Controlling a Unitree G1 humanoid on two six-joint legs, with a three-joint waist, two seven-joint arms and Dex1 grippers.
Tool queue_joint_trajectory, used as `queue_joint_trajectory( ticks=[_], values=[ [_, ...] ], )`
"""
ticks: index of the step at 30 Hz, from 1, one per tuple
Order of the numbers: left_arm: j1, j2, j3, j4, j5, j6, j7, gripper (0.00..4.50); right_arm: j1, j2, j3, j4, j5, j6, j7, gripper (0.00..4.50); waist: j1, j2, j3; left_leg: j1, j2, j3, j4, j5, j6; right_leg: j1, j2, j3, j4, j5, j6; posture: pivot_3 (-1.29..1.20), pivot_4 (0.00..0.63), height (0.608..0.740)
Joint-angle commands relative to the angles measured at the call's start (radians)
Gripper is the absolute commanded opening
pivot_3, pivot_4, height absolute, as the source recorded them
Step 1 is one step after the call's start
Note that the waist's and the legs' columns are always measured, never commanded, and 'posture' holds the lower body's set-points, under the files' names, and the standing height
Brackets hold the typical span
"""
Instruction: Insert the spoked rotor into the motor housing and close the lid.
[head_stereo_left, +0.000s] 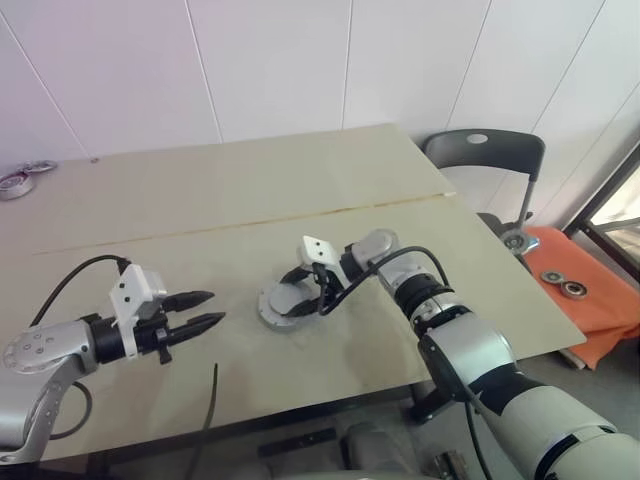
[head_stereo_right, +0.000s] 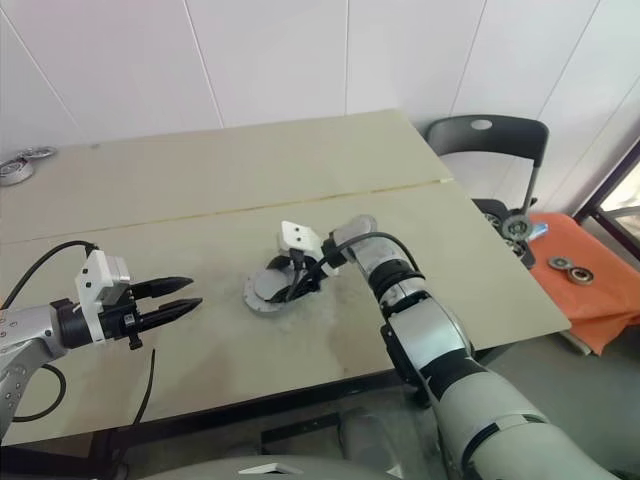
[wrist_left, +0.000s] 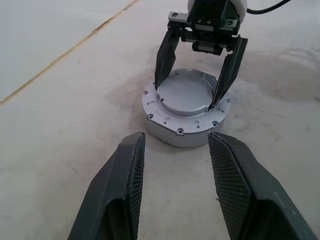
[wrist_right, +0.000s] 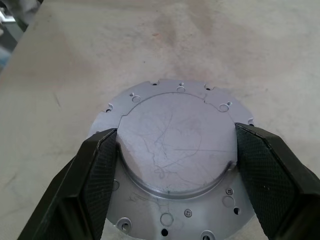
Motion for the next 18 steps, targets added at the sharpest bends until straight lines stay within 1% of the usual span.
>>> queue_joint_trajectory(
  ticks=[1,3,4,6,10,12,14,18],
  values=[
    [-0.011,-0.002,0.016,-0.025,-0.011,-0.004,0.009,2.12,0.02,0.007,0.06,0.042,-0.08,-0.027,-0.093,3.26,0.0,0.0,0.0,0.001,0.0,0.0,0.0,0.0,0.0,0.001,0.0,0.0,0.0,0.0,0.0,0.0,0.0,0.74],
    [-0.01,-0.003,0.017,-0.029,-0.014,-0.002,0.012,2.12,0.014,0.006,0.057,0.052,-0.081,-0.025,-0.101,3.26,-0.001,0.0,0.0,0.005,0.0,0.0,0.0,0.0,0.0,0.004,0.0,0.0,0.0,-0.001,-0.003,0.0,0.0,0.74],
    [-0.009,-0.003,0.018,-0.031,-0.015,-0.001,0.014,2.12,0.014,0.003,0.06,0.056,-0.084,-0.028,-0.096,3.26,-0.001,-0.001,0.0,0.011,0.0,0.0,0.0,0.0,0.0,0.009,0.001,0.001,0.0,-0.001,-0.004,0.0,0.0,0.74],
    [-0.009,-0.003,0.019,-0.032,-0.016,-0.001,0.017,2.12,0.015,-0.002,0.066,0.059,-0.091,-0.039,-0.084,3.26,0.0,-0.001,0.0,0.017,0.0,0.0,0.0,0.0,0.0,0.016,0.001,0.0,0.0,-0.002,-0.005,0.0,0.0,0.74],
    [-0.011,-0.005,0.02,-0.034,-0.02,0.002,0.023,2.12,0.018,-0.008,0.071,0.061,-0.094,-0.05,-0.039,3.26,0.001,-0.001,0.0,0.016,0.0,0.0,0.003,0.0,0.0,0.017,0.0,0.001,-0.001,-0.001,-0.006,0.0,0.0,0.74],
    [-0.014,-0.005,0.017,-0.033,-0.02,0.003,0.026,2.12,0.018,-0.005,0.077,0.063,-0.1,-0.051,-0.042,3.26,0.001,-0.001,0.0,0.016,0.0,0.0,0.003,0.0,0.0,0.016,0.0,0.001,-0.001,-0.001,-0.006,0.0,0.0,0.74],
    [-0.019,-0.007,0.012,-0.032,-0.019,0.004,0.03,2.12,0.014,0.008,0.071,0.066,-0.092,-0.023,-0.041,3.26,0.001,-0.001,0.0,0.015,0.0,0.0,0.002,0.0,0.0,0.016,0.0,0.0,-0.001,-0.001,-0.006,0.0,0.0,0.74],
    [-0.022,-0.009,0.006,-0.033,-0.019,0.004,0.037,2.12,-0.014,0.041,0.019,0.077,-0.038,0.143,0.0,3.26,0.001,-0.001,0.0,0.015,0.0,0.0,0.0,0.0,0.0,0.014,0.0,0.0,-0.001,-0.001,-0.005,0.0,0.0,0.74]
  ],
)
